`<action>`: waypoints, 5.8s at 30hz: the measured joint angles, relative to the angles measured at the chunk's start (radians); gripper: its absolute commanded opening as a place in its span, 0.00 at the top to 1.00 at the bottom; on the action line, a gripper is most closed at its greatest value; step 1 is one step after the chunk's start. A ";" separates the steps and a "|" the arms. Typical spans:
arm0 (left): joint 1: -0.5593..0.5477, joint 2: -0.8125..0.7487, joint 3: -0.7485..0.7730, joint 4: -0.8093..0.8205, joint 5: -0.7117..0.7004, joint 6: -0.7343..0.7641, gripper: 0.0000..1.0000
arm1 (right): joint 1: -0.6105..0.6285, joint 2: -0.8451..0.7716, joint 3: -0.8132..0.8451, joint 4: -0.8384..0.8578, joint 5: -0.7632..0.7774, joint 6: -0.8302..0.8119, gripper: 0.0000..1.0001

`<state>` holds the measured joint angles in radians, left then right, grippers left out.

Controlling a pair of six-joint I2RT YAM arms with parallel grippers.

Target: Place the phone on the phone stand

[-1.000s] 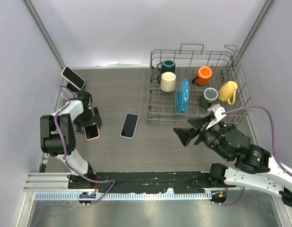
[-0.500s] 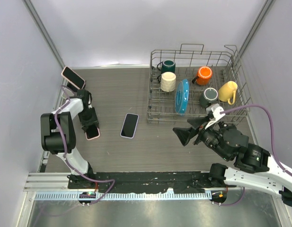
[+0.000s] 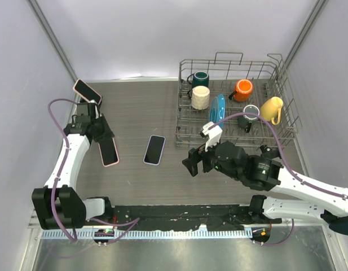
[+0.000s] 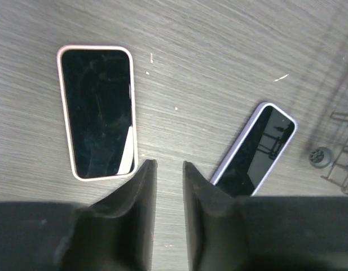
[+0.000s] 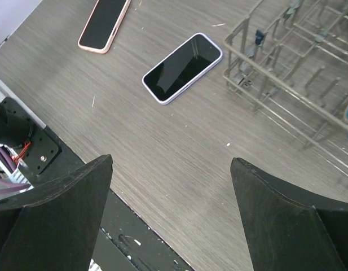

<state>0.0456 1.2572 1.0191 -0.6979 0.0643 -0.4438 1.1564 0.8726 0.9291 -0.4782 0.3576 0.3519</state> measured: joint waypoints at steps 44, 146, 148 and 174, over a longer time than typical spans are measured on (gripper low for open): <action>0.073 0.556 0.133 -0.070 -0.096 0.155 0.16 | 0.000 -0.206 -0.026 0.059 -0.045 -0.024 0.09; -0.639 -0.432 0.111 0.440 0.500 -0.176 0.45 | -0.491 -0.130 -0.159 0.587 -1.126 0.232 0.99; -0.639 -0.401 0.098 0.499 0.571 -0.222 0.48 | -0.491 -0.121 -0.154 0.605 -1.136 0.239 0.99; -0.637 -0.385 0.273 0.127 0.284 -0.117 1.00 | -0.490 -0.090 -0.046 0.453 -0.892 0.140 0.15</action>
<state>-0.5915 0.8719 1.2919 -0.5705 0.3485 -0.5606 0.6666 0.7822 0.8829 -0.0250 -0.5346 0.4919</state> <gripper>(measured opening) 0.158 0.846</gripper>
